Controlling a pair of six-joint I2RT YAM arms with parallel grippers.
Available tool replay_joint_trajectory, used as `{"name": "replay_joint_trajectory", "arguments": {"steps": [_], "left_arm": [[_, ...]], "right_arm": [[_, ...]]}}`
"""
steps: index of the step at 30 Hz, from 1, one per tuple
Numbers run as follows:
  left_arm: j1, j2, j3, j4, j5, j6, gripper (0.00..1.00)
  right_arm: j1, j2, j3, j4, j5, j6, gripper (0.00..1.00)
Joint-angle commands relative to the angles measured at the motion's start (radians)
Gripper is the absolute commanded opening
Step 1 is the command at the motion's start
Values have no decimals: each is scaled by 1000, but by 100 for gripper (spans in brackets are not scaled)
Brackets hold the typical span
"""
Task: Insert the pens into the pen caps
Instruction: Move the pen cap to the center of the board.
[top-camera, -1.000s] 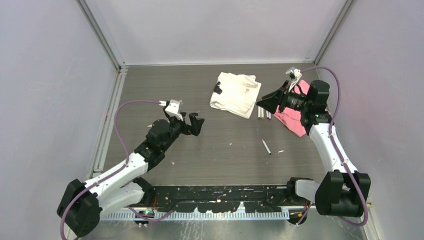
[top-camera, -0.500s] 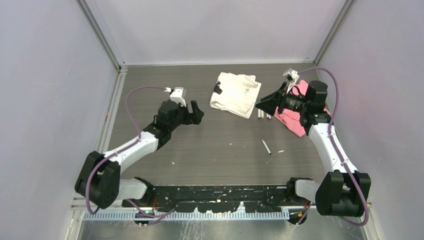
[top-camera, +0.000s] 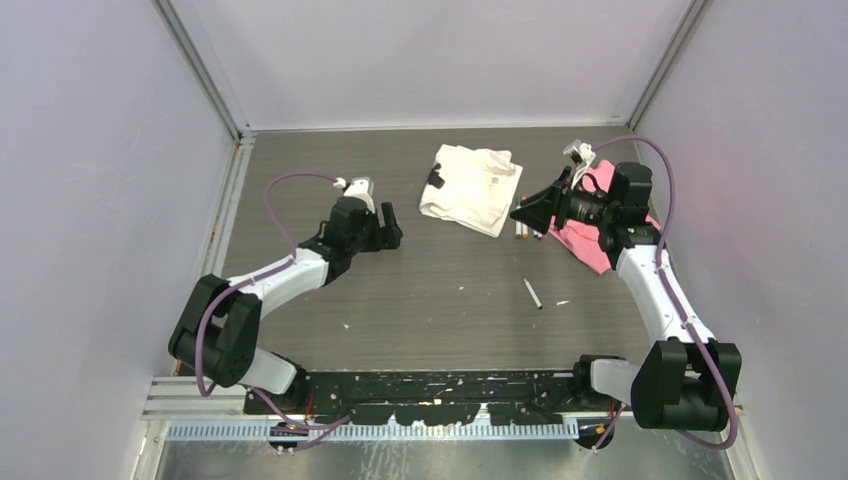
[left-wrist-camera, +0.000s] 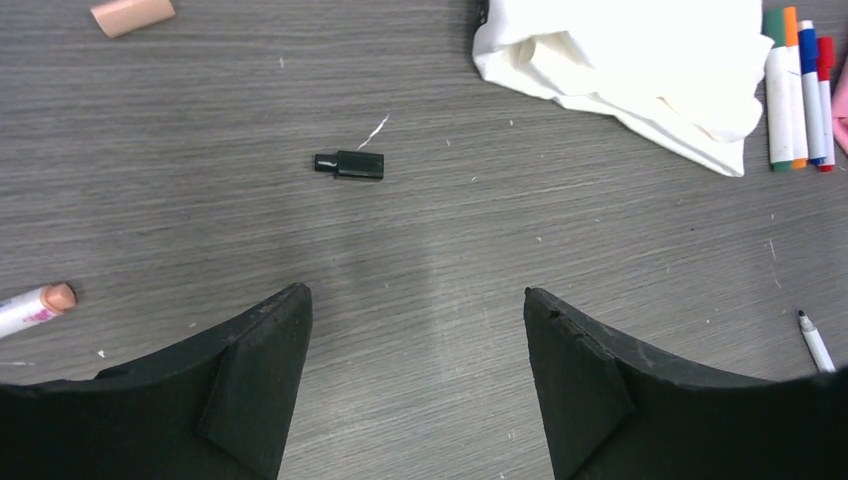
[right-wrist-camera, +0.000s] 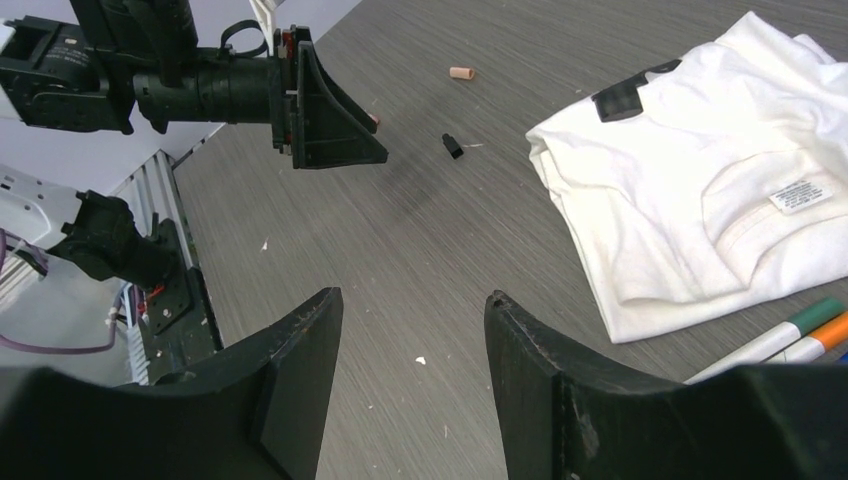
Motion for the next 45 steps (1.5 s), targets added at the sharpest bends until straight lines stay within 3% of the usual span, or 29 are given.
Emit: {"name": "replay_joint_trajectory", "arguments": {"steps": [1, 7, 14, 22, 26, 31, 41, 45], "left_arm": [[5, 28, 55, -9, -19, -32, 76], [5, 22, 63, -36, -13, 12, 75], [6, -118, -48, 103, 5, 83, 78], [10, -219, -125, 188, 1, 80, 77], [10, -289, -218, 269, -7, 116, 77], [10, -331, -309, 346, -42, 133, 77], [10, -401, -390, 434, -38, 111, 78], [10, -466, -385, 377, -19, 78, 80]], "right_arm": [[7, 1, 40, -18, -8, -31, 60], [7, 6, 50, -58, -2, -66, 60], [6, 15, 91, -188, 22, -185, 60], [-11, 44, 205, -550, 117, -518, 60], [-65, 69, 262, -685, 174, -608, 60], [-144, 100, 290, -789, 141, -706, 60], [-229, 144, 252, -783, 98, -749, 59], [-228, 158, 247, -769, 72, -726, 59]]}}
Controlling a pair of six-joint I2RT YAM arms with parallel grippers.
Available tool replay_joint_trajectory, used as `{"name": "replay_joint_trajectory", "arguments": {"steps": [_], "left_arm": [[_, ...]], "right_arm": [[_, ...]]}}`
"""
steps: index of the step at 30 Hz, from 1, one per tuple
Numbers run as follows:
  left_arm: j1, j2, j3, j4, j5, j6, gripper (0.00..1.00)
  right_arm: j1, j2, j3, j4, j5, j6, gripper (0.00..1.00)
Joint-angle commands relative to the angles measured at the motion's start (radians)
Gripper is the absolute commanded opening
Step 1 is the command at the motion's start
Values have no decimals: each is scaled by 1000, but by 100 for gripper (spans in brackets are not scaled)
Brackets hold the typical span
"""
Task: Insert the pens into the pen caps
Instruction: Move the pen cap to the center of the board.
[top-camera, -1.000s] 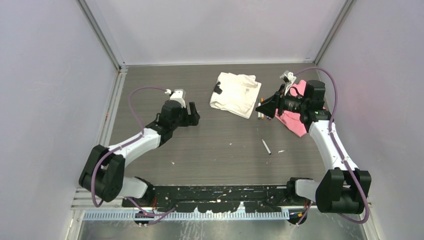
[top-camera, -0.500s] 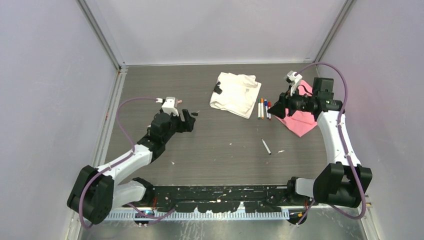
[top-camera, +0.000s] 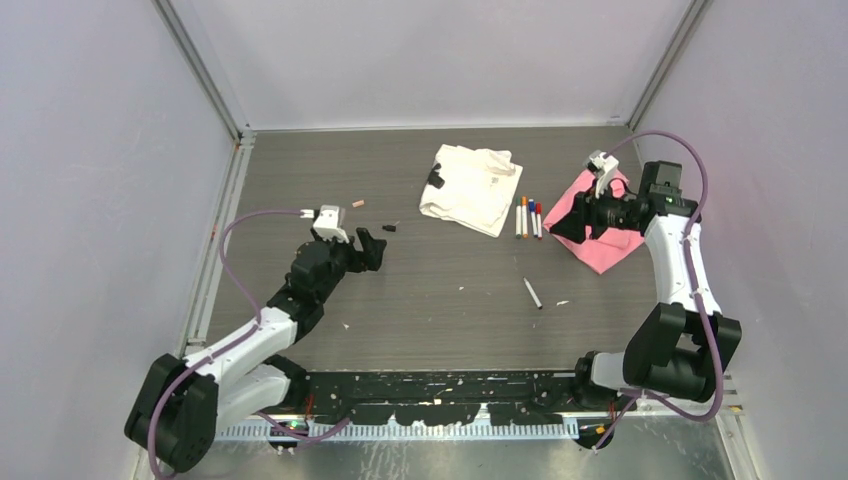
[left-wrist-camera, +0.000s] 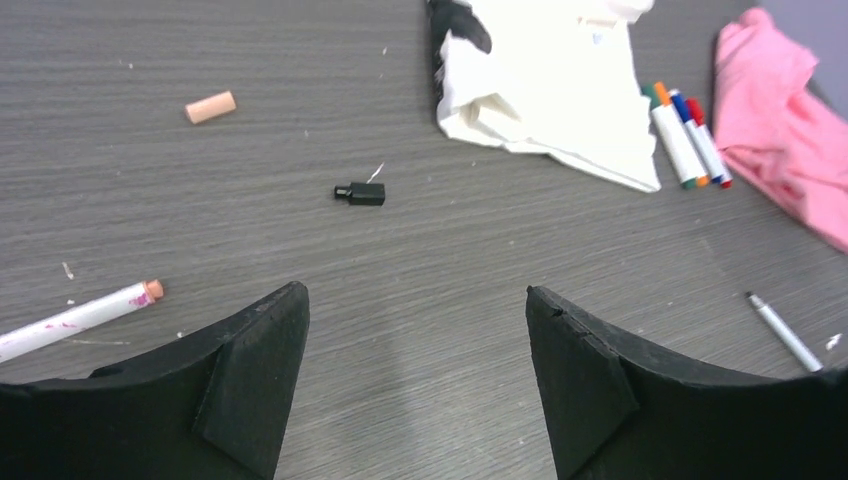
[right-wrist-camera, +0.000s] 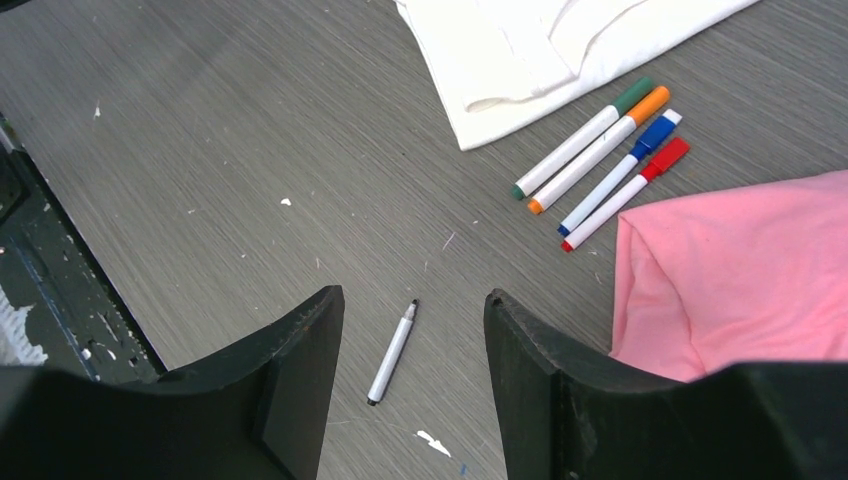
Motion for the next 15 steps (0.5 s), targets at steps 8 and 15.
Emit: {"name": "replay_joint_trajectory", "arguments": {"steps": [8, 15], "left_arm": [[10, -120, 107, -163, -48, -22, 83], [20, 113, 246, -185, 14, -182, 77]], "right_arm": [[94, 16, 19, 28, 47, 96, 59], [261, 30, 44, -5, 155, 74, 59]]}}
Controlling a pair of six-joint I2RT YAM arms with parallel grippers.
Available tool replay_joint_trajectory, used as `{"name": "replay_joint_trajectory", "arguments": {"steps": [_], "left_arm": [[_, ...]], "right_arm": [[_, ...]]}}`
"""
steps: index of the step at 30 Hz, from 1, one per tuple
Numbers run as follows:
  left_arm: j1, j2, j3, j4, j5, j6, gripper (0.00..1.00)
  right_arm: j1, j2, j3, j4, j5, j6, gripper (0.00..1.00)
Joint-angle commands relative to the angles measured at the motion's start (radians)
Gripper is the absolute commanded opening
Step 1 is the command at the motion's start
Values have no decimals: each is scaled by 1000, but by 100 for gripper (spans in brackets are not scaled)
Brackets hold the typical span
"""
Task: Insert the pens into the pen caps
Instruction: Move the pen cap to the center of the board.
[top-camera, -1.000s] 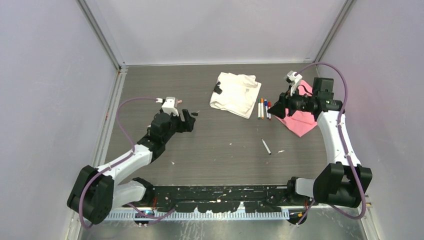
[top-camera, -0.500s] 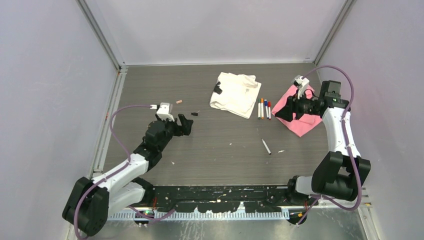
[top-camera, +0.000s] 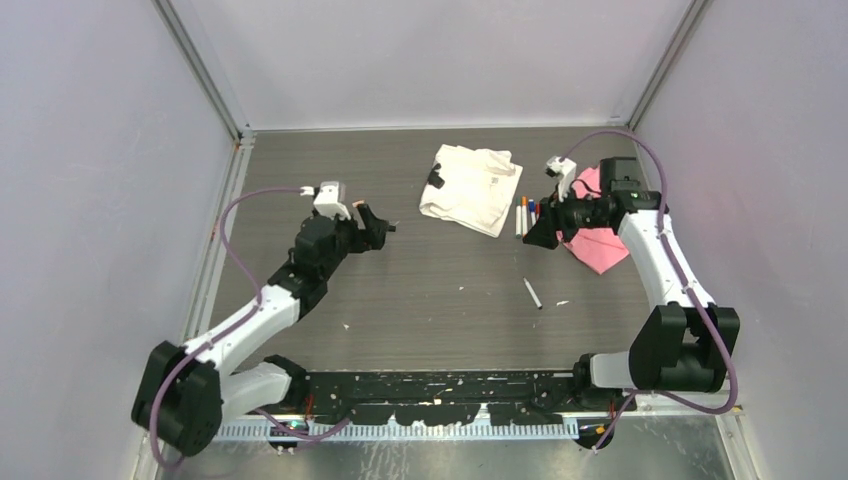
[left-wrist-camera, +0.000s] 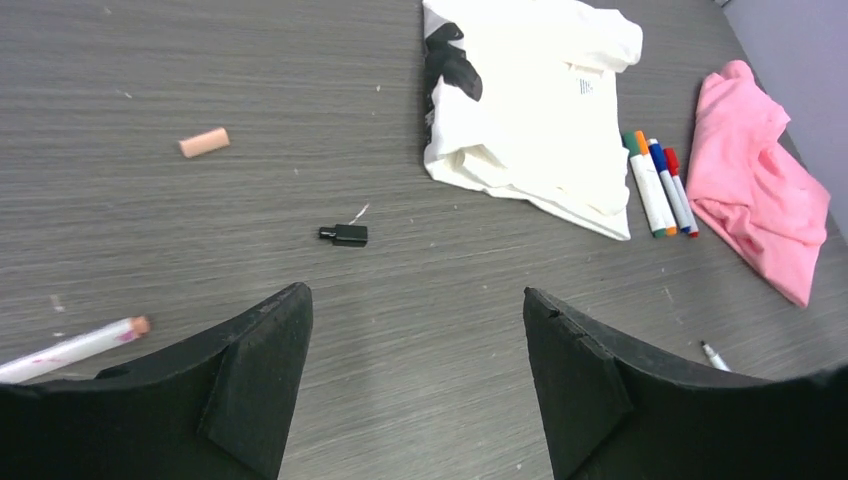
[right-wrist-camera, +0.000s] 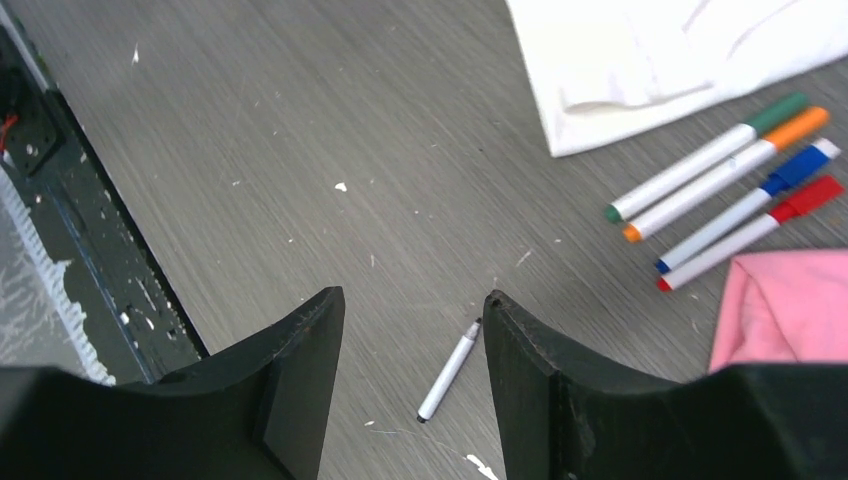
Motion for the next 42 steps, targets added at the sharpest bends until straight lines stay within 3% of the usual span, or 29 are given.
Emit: {"name": "replay_joint_trajectory", "arguments": {"steps": [1, 3, 5, 15, 23, 27, 35, 42], "left_arm": [[10, 161, 100, -14, 39, -160, 75], [10, 247, 157, -21, 75, -202, 73], [11, 338, 247, -86, 143, -139, 70], [10, 735, 857, -885, 350, 808, 74], [34, 936, 1063, -1154, 446, 1290, 75], [44, 1002, 1150, -1208, 475, 1386, 72], [44, 1176, 1349, -1347, 413, 1397, 62], [43, 1194, 1351, -1284, 350, 1387, 61]], "right_arm": [[82, 8, 43, -7, 82, -2, 59], [105, 10, 47, -10, 100, -2, 59], [128, 11, 52, -15, 110, -1, 59], [132, -17, 54, -21, 111, 0, 59], [136, -11, 51, -24, 99, -3, 59], [141, -8, 52, -24, 98, -3, 59], [141, -16, 51, -26, 97, -8, 59], [140, -15, 51, -32, 86, -12, 59]]}}
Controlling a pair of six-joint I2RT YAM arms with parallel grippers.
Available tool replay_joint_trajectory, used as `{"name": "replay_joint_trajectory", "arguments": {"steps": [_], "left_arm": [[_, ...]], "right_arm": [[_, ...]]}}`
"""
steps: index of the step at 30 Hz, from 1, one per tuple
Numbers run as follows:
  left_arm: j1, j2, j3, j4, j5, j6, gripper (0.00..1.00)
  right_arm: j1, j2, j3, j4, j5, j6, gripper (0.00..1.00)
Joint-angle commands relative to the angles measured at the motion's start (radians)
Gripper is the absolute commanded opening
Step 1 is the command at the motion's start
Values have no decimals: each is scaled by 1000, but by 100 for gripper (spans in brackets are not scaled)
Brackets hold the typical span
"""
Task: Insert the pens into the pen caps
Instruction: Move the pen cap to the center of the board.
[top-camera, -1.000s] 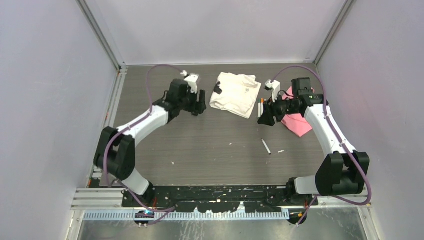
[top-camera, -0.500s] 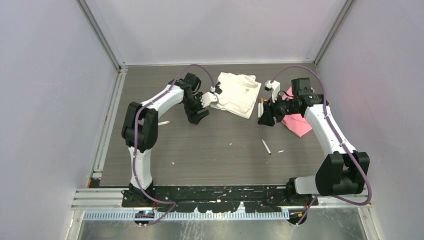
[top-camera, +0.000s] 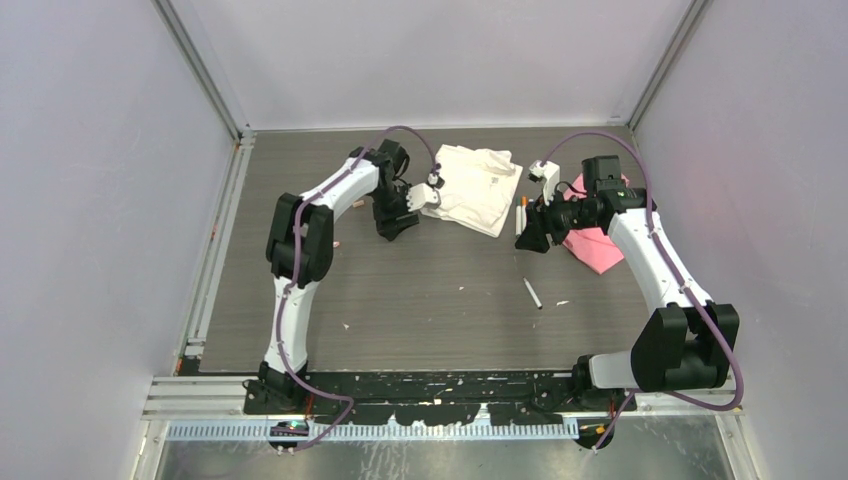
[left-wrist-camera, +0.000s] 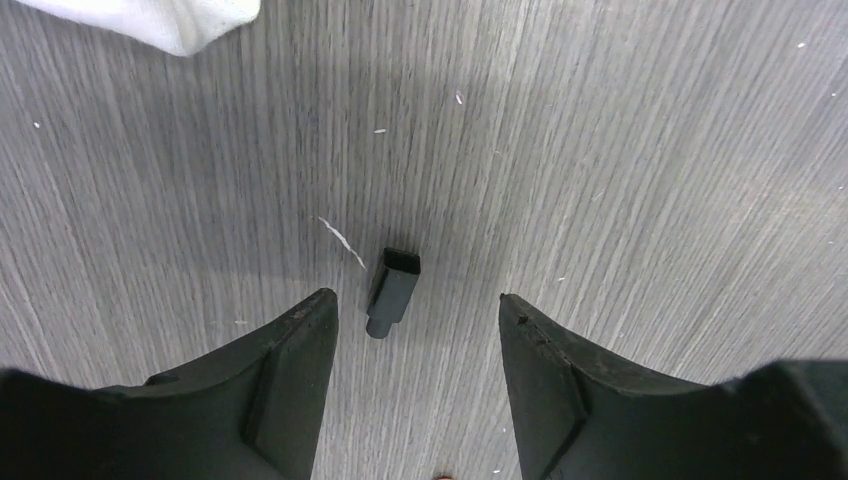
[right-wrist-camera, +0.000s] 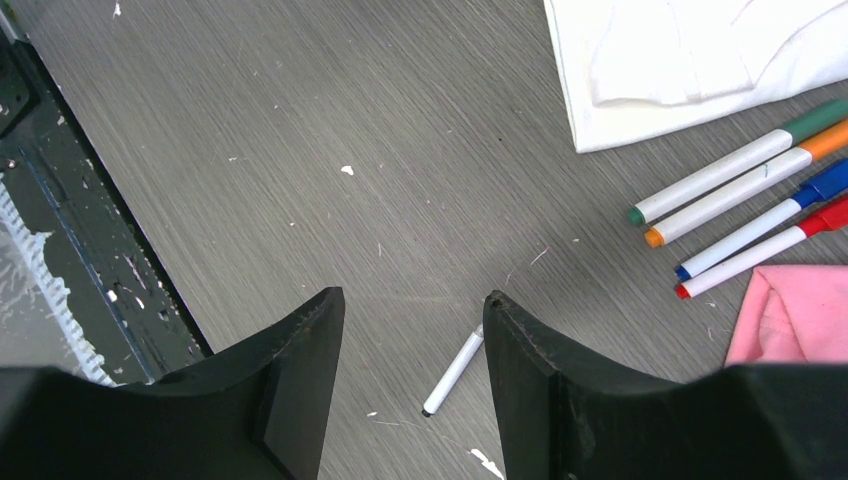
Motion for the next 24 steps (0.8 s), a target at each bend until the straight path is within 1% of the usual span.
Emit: {"name": "replay_joint_trajectory", "arguments": {"steps": [1, 4, 10, 16, 18, 19, 20, 21, 24], "left_arm": [[2, -2, 22, 2, -39, 22, 61], [-2, 16, 22, 0, -58, 19, 60], [-7, 24, -9, 49, -93, -12, 50], [-28, 19, -43, 110, -114, -36, 48], [-34, 26, -45, 113, -115, -40, 40], [-35, 33, -41, 108, -116, -47, 32], [-36, 40, -35, 102, -119, -53, 27], [-37, 46, -31, 97, -124, -64, 24], [-37, 44, -46, 104, -118, -78, 23]], "right_arm": [[6, -24, 34, -8, -25, -13, 59], [6, -25, 34, -11, -29, -15, 59], [5, -26, 37, -20, -43, -22, 59], [6, -29, 40, -27, -54, -26, 59], [4, -30, 42, -29, -56, -27, 59], [5, -30, 42, -28, -55, -27, 59], [6, -31, 42, -29, -58, -27, 59], [5, -32, 42, -31, -57, -27, 59], [5, -32, 42, -30, -61, -27, 59]]}}
